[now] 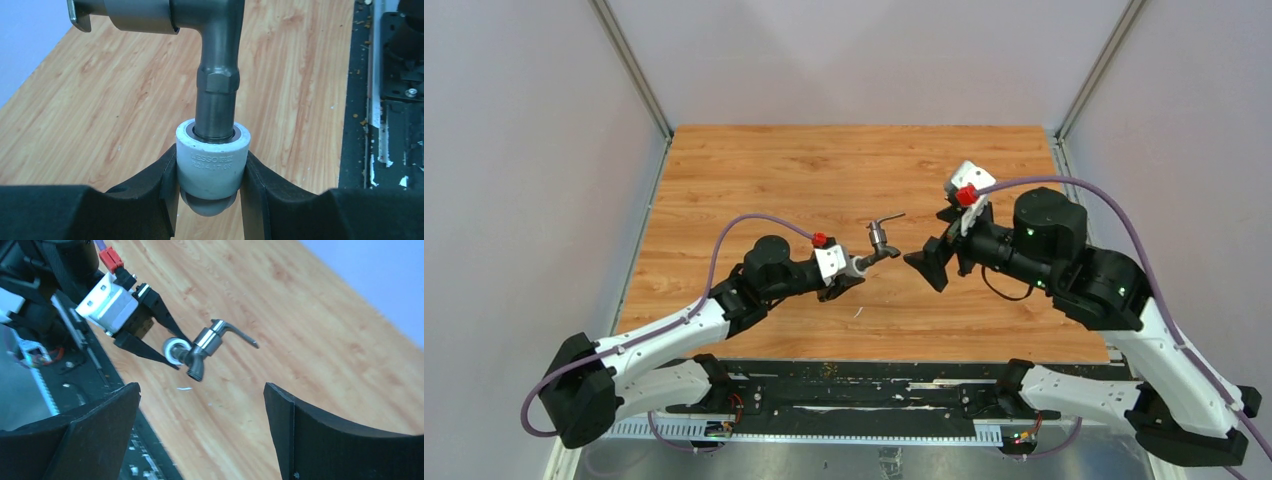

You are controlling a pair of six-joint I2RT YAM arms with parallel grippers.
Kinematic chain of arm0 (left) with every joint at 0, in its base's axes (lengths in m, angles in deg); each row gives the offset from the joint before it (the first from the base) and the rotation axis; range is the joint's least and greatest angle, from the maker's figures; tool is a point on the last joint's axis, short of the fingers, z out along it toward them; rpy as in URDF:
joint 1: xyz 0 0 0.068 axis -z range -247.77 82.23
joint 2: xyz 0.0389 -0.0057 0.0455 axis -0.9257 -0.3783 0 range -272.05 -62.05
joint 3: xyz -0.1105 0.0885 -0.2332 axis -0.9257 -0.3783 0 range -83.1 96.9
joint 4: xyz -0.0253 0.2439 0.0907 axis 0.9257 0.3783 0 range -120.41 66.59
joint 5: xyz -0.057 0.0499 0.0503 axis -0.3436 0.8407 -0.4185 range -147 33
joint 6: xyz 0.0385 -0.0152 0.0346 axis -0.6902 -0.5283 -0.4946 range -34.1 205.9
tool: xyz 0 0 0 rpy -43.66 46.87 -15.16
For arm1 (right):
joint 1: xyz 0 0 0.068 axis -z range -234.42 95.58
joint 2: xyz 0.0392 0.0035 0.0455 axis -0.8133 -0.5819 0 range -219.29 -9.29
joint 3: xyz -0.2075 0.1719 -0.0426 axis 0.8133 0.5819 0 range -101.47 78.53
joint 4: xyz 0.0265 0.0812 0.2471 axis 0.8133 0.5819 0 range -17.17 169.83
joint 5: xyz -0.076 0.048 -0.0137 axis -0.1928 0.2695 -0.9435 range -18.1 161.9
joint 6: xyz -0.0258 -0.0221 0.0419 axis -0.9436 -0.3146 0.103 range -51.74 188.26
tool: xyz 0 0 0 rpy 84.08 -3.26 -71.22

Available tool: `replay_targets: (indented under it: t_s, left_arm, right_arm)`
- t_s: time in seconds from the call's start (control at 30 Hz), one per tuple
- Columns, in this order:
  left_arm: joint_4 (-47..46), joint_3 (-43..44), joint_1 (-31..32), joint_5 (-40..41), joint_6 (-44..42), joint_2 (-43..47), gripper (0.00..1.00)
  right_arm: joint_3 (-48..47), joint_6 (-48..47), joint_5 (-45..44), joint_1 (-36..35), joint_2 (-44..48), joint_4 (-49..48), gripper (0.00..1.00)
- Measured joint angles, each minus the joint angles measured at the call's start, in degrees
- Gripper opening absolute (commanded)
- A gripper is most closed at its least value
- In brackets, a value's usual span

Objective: Install the water faucets

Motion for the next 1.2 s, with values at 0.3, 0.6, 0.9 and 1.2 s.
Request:
replay_targets:
  t_s: [0.3, 0.6, 0.9, 1.2]
  left_arm:
    - [-0.1, 0.7, -1.0, -10.3, 2.5, -0.1, 0.00]
    - [-1.0, 0.7, -1.2, -23.4, 4.9, 0.0, 0.00]
    - [-1.4, 0.7, -1.2, -26.6, 5.5, 0.0, 0.00]
    - [-1.4, 0.7, -1.2, -28.2, 6.6, -0.1, 0.00]
  right_arm:
    - [1.3, -40.8, 14.8, 0.0, 3.6, 6.5, 0.96]
    - [-5.4, -73.8, 25.3, 0.0, -10.3, 22.7, 0.96]
    - [-5.4, -85.0, 31.6, 0.0, -10.8, 26.1, 0.92]
    - [-4.9, -86.2, 32.6, -0.1, -12.9, 24.5, 0.70]
